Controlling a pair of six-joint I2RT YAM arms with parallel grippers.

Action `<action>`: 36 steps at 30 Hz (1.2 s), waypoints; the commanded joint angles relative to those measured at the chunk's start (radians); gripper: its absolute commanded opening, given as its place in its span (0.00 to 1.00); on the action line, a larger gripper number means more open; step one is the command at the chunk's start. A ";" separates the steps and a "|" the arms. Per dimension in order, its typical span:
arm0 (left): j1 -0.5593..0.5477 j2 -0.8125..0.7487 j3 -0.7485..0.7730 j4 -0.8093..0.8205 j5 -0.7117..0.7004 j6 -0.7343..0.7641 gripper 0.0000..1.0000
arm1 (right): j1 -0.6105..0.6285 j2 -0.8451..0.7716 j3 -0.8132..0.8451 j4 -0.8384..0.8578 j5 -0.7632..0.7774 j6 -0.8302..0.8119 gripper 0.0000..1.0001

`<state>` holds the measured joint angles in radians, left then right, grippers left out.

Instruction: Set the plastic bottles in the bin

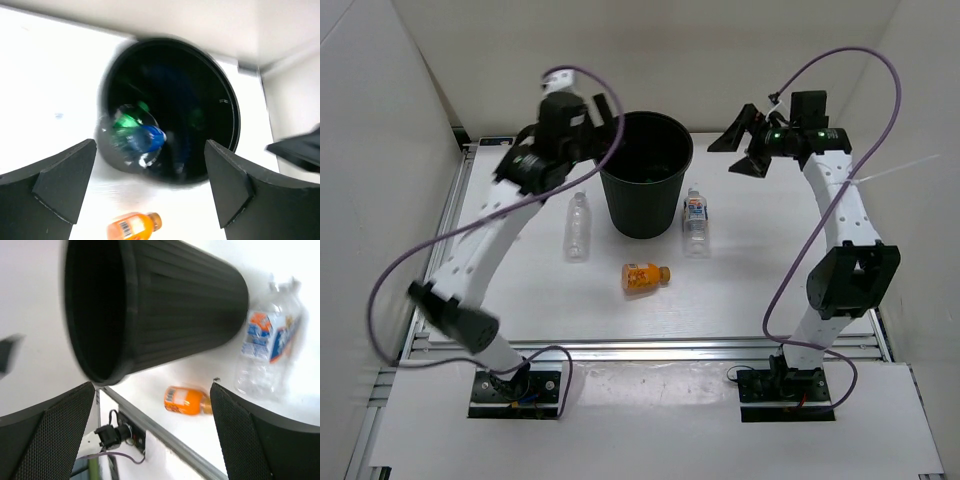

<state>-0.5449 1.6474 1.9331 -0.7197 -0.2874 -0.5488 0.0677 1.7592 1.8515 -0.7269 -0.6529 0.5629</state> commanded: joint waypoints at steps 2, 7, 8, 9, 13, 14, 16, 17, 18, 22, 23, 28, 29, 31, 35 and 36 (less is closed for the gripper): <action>0.019 -0.335 -0.224 -0.001 -0.168 -0.016 1.00 | 0.036 0.043 -0.092 0.035 0.050 -0.030 1.00; 0.037 -0.620 -0.566 -0.026 -0.236 -0.095 1.00 | 0.076 0.121 -0.160 0.035 0.144 -0.077 1.00; 0.037 -0.648 -0.594 -0.040 -0.236 -0.130 1.00 | 0.087 0.137 -0.170 0.035 0.154 -0.086 1.00; 0.046 -0.688 -0.632 -0.081 -0.251 -0.146 1.00 | 0.101 0.169 -0.170 0.035 0.180 -0.086 1.00; 0.056 -0.712 -0.658 -0.229 -0.274 -0.189 1.00 | 0.124 0.243 -0.170 0.026 0.243 -0.095 1.00; 0.056 -0.712 -0.658 -0.253 -0.274 -0.189 1.00 | 0.124 0.259 -0.161 0.014 0.265 -0.095 1.00; 0.066 -0.701 -0.658 -0.293 -0.265 -0.189 1.00 | 0.135 0.302 -0.149 0.014 0.274 -0.104 1.00; 0.066 -0.701 -0.658 -0.323 -0.265 -0.200 1.00 | 0.135 0.315 -0.149 0.014 0.274 -0.104 1.00; 0.066 -0.701 -0.658 -0.333 -0.265 -0.200 1.00 | 0.135 0.339 -0.140 0.014 0.283 -0.104 1.00; 0.066 -0.701 -0.668 -0.342 -0.254 -0.218 1.00 | 0.135 0.404 -0.127 -0.005 0.283 -0.104 0.91; 0.066 -0.701 -0.668 -0.342 -0.243 -0.218 1.00 | 0.135 0.427 -0.115 -0.005 0.283 -0.113 0.85; 0.076 -0.701 -0.668 -0.362 -0.243 -0.198 1.00 | 0.135 0.409 -0.156 -0.040 0.347 -0.113 0.59; 0.076 -0.692 -0.668 -0.362 -0.243 -0.198 1.00 | 0.121 0.373 -0.173 -0.040 0.364 -0.097 0.47; 0.086 -0.692 -0.681 -0.362 -0.243 -0.189 1.00 | 0.109 0.329 -0.236 -0.049 0.395 -0.057 0.36; 0.097 -0.683 -0.723 -0.353 -0.220 -0.189 1.00 | 0.075 0.148 -0.301 -0.049 0.430 -0.008 0.24; 0.108 -0.672 -0.736 -0.343 -0.220 -0.189 1.00 | 0.075 0.114 -0.301 -0.049 0.430 0.003 0.22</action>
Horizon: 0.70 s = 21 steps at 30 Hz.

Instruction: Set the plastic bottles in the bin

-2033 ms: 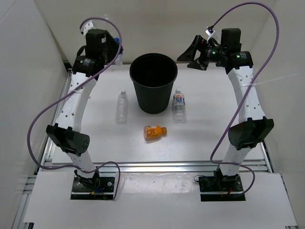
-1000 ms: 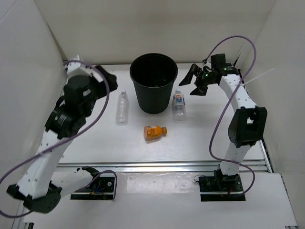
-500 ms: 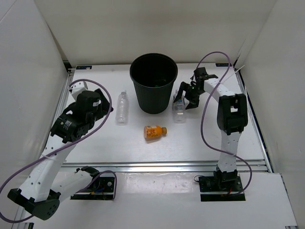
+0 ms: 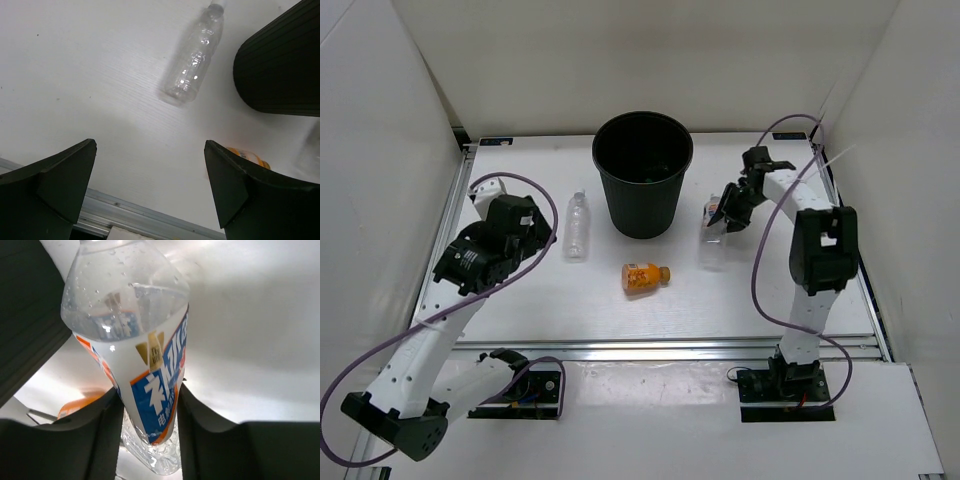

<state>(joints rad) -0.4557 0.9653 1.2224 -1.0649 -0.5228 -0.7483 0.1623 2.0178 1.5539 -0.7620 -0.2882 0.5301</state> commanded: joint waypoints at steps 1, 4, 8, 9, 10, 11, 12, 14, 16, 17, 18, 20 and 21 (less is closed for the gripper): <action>0.018 0.021 -0.026 0.002 0.015 0.010 1.00 | -0.020 -0.180 -0.003 -0.023 0.066 0.036 0.20; 0.040 0.050 -0.052 0.011 0.036 0.010 1.00 | -0.020 -0.322 0.092 -0.023 0.055 0.094 0.18; 0.080 0.088 -0.061 0.022 0.084 0.010 1.00 | -0.020 -0.337 0.336 0.004 -0.044 0.142 0.16; 0.090 0.089 -0.061 0.032 0.095 0.010 1.00 | -0.020 -0.323 0.397 0.015 -0.075 0.142 0.16; 0.091 0.101 -0.061 0.033 0.107 0.020 1.00 | -0.011 -0.280 0.461 0.026 -0.106 0.152 0.16; 0.101 0.110 -0.061 0.045 0.107 0.020 1.00 | 0.003 -0.251 0.600 0.026 -0.159 0.166 0.16; 0.101 0.110 -0.070 0.045 0.107 0.029 1.00 | 0.025 -0.188 0.670 0.036 -0.184 0.175 0.16; 0.112 0.121 -0.070 0.057 0.107 0.029 1.00 | 0.045 -0.121 0.783 0.064 -0.242 0.204 0.23; 0.124 0.130 -0.070 0.069 0.116 0.040 1.00 | 0.075 -0.048 0.848 0.090 -0.299 0.237 0.34; 0.124 0.139 -0.070 0.081 0.116 0.049 1.00 | 0.094 -0.033 0.848 0.128 -0.319 0.254 0.38; 0.133 0.139 -0.070 0.082 0.130 0.049 1.00 | 0.103 -0.010 0.835 0.142 -0.330 0.278 0.45; 0.146 0.164 -0.060 0.094 0.139 0.049 1.00 | 0.123 0.021 0.811 0.155 -0.389 0.287 0.77; 0.146 0.173 -0.051 0.103 0.150 0.049 1.00 | 0.123 0.050 0.811 0.155 -0.416 0.288 0.83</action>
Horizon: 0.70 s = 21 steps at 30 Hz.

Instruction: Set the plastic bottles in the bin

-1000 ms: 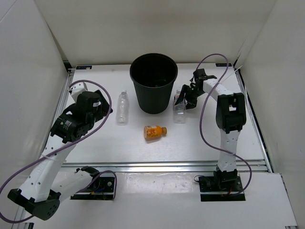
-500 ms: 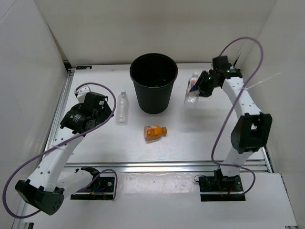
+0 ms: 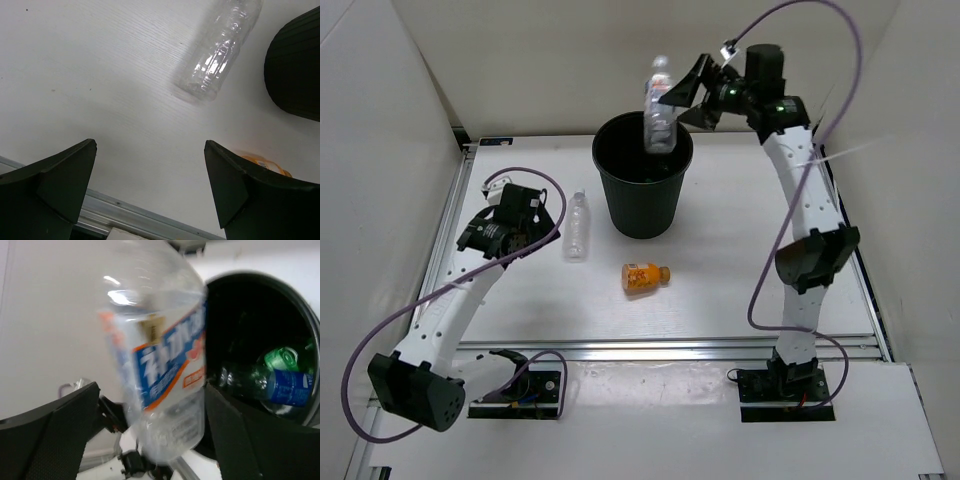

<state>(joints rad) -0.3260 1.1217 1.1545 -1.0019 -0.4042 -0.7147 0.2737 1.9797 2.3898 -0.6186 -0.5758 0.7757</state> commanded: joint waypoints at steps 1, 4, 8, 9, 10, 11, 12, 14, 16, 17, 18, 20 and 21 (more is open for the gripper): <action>0.025 0.032 0.017 0.040 0.031 0.015 1.00 | 0.012 0.097 -0.015 -0.004 -0.150 0.042 0.92; 0.025 0.046 0.027 0.063 0.031 0.015 1.00 | 0.002 0.055 -0.030 -0.033 -0.148 -0.010 1.00; 0.025 0.098 0.027 0.127 -0.004 0.004 1.00 | -0.056 -0.114 -0.165 -0.033 -0.067 -0.088 1.00; 0.025 0.111 0.027 0.146 -0.019 0.004 1.00 | -0.068 -0.136 -0.193 -0.033 -0.067 -0.089 1.00; 0.025 0.130 0.027 0.189 -0.019 0.004 1.00 | -0.089 -0.154 -0.245 -0.033 -0.067 -0.089 1.00; 0.025 0.151 0.027 0.210 -0.019 0.004 1.00 | -0.099 -0.183 -0.267 -0.033 -0.067 -0.089 1.00; 0.025 0.205 0.043 0.227 -0.019 0.015 1.00 | -0.099 -0.194 -0.283 -0.033 -0.067 -0.098 1.00; 0.004 0.259 0.053 0.272 -0.037 0.027 1.00 | -0.110 -0.209 -0.325 -0.033 -0.101 -0.110 1.00; -0.016 0.328 0.062 0.307 -0.065 0.053 1.00 | -0.119 -0.223 -0.336 -0.055 -0.113 -0.121 1.00; -0.027 0.352 0.062 0.322 -0.074 0.054 1.00 | -0.119 -0.232 -0.345 -0.055 -0.113 -0.133 1.00; -0.027 0.401 0.073 0.335 -0.074 0.054 1.00 | -0.128 -0.242 -0.345 -0.069 -0.127 -0.148 1.00; -0.027 0.446 0.085 0.348 -0.065 0.054 1.00 | -0.137 -0.251 -0.354 -0.078 -0.137 -0.167 1.00; -0.027 0.466 0.097 0.362 -0.049 0.054 1.00 | -0.137 -0.251 -0.354 -0.092 -0.137 -0.176 1.00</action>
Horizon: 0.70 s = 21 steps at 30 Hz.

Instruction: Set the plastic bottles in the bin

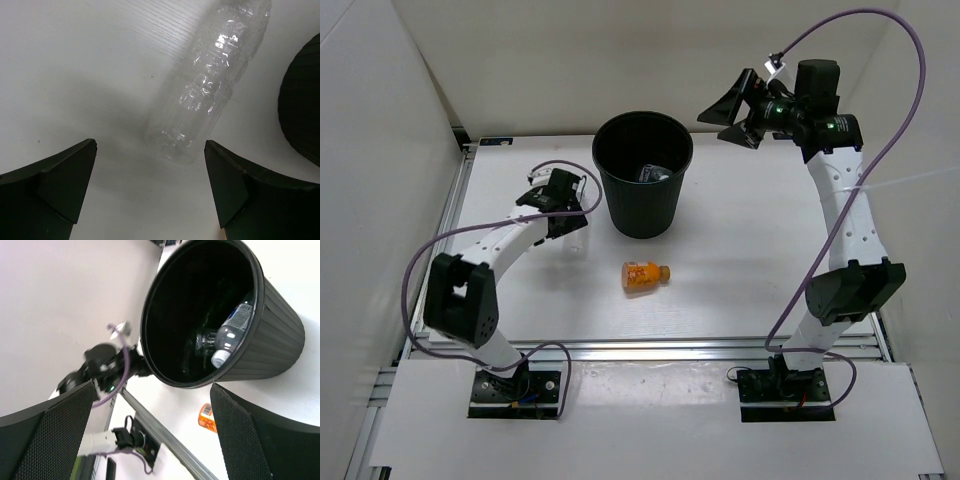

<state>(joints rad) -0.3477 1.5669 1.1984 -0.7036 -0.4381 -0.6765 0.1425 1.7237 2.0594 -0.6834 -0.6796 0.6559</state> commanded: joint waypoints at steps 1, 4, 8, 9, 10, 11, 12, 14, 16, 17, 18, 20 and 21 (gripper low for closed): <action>-0.005 0.057 0.053 0.073 -0.014 0.015 1.00 | -0.018 0.005 -0.036 -0.037 -0.050 -0.067 1.00; -0.005 0.123 0.064 0.082 -0.014 0.025 1.00 | -0.050 -0.007 -0.067 -0.038 -0.081 -0.067 1.00; -0.005 0.208 0.124 0.092 0.027 0.025 1.00 | -0.073 -0.007 -0.058 -0.038 -0.103 -0.058 1.00; -0.005 0.225 0.138 0.092 0.036 0.025 1.00 | -0.084 -0.007 -0.058 -0.038 -0.103 -0.058 1.00; -0.005 0.260 0.164 0.092 0.036 0.025 1.00 | -0.084 -0.007 -0.058 -0.038 -0.113 -0.058 1.00; -0.005 0.275 0.173 0.092 0.048 0.025 1.00 | -0.084 -0.007 -0.047 -0.038 -0.113 -0.058 1.00; -0.005 0.291 0.182 0.092 0.048 0.025 1.00 | -0.084 0.002 -0.047 -0.038 -0.113 -0.058 1.00; -0.005 0.332 0.198 0.092 0.070 0.015 1.00 | -0.084 0.002 -0.047 -0.038 -0.123 -0.058 1.00; 0.004 0.355 0.211 0.092 0.096 0.015 1.00 | -0.084 0.002 -0.047 -0.038 -0.132 -0.058 1.00; 0.004 0.373 0.211 0.092 0.105 0.015 0.99 | -0.084 0.002 -0.047 -0.038 -0.141 -0.049 1.00; 0.004 0.374 0.211 0.092 0.116 0.015 0.96 | -0.084 0.002 -0.059 -0.038 -0.141 -0.048 1.00; 0.015 0.387 0.211 0.092 0.137 0.005 0.75 | -0.084 0.002 -0.068 -0.038 -0.150 -0.048 1.00; 0.025 0.387 0.201 0.092 0.137 0.005 0.64 | -0.084 0.002 -0.068 -0.038 -0.150 -0.048 1.00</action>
<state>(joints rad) -0.3389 1.9591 1.3872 -0.6075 -0.3481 -0.6716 0.0589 1.7275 1.9873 -0.7319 -0.7895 0.6182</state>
